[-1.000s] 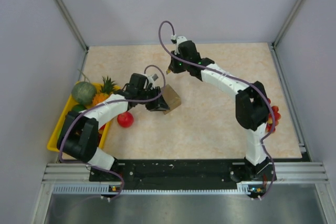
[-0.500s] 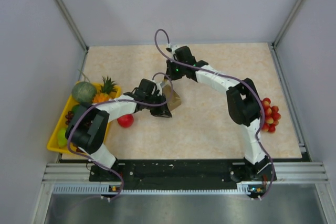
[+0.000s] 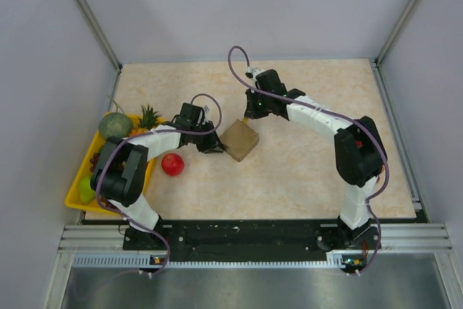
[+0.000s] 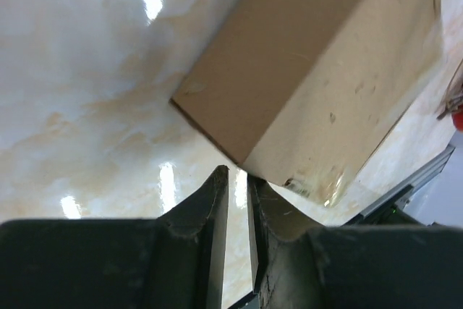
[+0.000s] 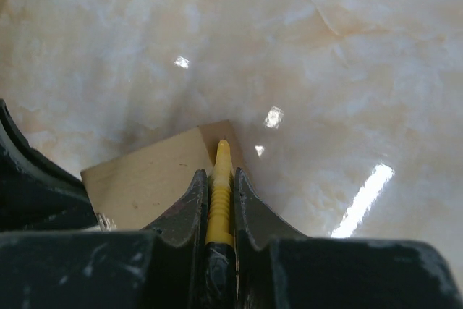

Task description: Unpack the express box

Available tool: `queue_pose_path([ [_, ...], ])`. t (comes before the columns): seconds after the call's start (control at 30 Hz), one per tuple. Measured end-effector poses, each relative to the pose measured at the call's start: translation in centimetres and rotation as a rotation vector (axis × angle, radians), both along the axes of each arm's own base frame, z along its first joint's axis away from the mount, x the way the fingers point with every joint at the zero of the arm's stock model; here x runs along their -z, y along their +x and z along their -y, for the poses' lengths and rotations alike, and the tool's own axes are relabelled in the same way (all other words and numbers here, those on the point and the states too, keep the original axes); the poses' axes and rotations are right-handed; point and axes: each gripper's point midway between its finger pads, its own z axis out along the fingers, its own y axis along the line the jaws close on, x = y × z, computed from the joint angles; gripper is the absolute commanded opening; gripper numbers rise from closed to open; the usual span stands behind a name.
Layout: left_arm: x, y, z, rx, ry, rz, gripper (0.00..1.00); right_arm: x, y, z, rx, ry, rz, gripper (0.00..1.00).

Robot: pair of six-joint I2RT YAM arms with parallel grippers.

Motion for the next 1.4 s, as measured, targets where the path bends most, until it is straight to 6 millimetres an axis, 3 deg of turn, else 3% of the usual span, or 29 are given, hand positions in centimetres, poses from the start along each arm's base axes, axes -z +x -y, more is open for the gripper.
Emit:
queue_pose_path([
  [0.3,0.0,3.5,-2.0,-0.108,0.021,-0.011,0.21,-3.3,-3.1,3.1,0.059,-0.004,0.006,0.0],
  [0.43,-0.6,5.6,-1.9,-0.112,0.017,0.014,0.21,-4.0,-4.4,4.0,0.079,0.006,-0.008,0.0],
  [0.6,-1.3,7.8,-1.4,-0.1,0.009,0.042,0.21,-3.3,-6.4,4.9,0.108,-0.003,-0.061,0.0],
  [0.87,-3.7,10.7,0.0,-0.053,-0.04,0.11,0.22,-0.9,-10.4,4.1,0.134,-0.046,-0.146,0.0],
  [1.0,-4.3,11.3,-0.3,-0.047,-0.037,0.131,0.25,-1.7,-10.7,5.4,0.189,-0.075,-0.108,0.0],
  [1.17,-3.6,10.9,-2.3,-0.08,-0.003,0.084,0.36,-5.2,-10.7,6.1,0.195,-0.047,-0.008,0.0],
  [1.27,-3.8,10.1,-3.3,-0.094,0.014,0.063,0.44,-7.2,-11.1,5.3,0.14,-0.014,0.056,0.0],
  [1.4,-4.7,8.3,-4.0,-0.089,0.021,0.058,0.52,-8.9,-11.9,2.7,0.026,0.045,0.123,0.0],
])
